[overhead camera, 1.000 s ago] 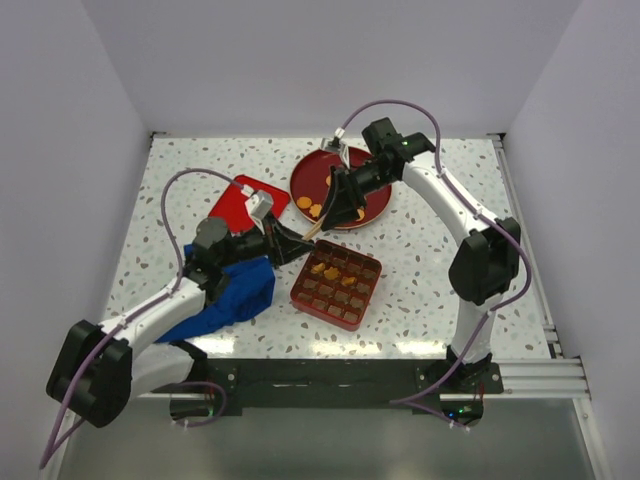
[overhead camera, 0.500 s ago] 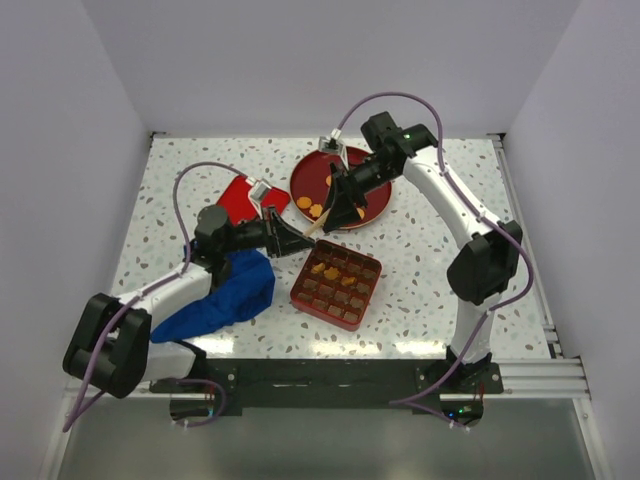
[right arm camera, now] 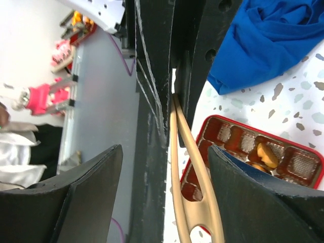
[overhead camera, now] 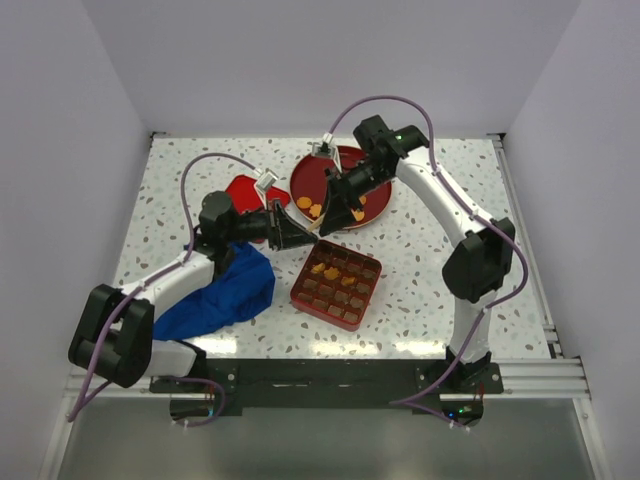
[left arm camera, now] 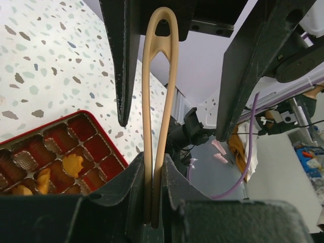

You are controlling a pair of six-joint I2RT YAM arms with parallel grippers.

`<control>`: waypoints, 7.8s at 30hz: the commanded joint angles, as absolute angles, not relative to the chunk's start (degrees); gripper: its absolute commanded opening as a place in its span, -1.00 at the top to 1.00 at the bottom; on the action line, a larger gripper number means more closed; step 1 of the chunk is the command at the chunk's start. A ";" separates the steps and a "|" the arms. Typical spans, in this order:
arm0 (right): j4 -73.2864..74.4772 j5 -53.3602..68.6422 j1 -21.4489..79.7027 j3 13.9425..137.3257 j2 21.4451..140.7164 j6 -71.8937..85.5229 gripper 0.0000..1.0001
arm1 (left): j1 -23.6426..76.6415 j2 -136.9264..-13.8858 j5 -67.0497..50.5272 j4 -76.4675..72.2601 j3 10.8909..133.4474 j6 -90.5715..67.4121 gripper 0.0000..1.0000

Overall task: Pack the cookies
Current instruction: Pass from the left arm to the right, then pick up the fake cookies from the plate.

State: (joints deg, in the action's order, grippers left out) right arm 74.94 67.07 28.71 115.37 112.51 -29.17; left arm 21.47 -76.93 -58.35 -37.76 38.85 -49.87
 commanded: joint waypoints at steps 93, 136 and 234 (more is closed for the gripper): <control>61.34 27.00 24.96 122.06 117.76 -23.02 0.70 | 10.63 -57.92 -24.88 2.99 47.20 -23.02 -0.82; 61.35 17.32 28.83 138.78 138.16 -27.16 0.09 | 9.93 -58.18 -19.51 -1.41 41.48 -27.25 -0.84; 59.42 17.14 28.39 137.73 136.23 -25.93 0.56 | 7.56 -59.85 -22.15 -3.69 41.22 -28.04 -0.85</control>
State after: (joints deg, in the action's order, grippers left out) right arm 61.45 15.11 28.80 138.26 141.38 -26.63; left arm 8.25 -60.16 -21.26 -0.73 41.34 -27.46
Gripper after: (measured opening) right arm 0.405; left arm 0.921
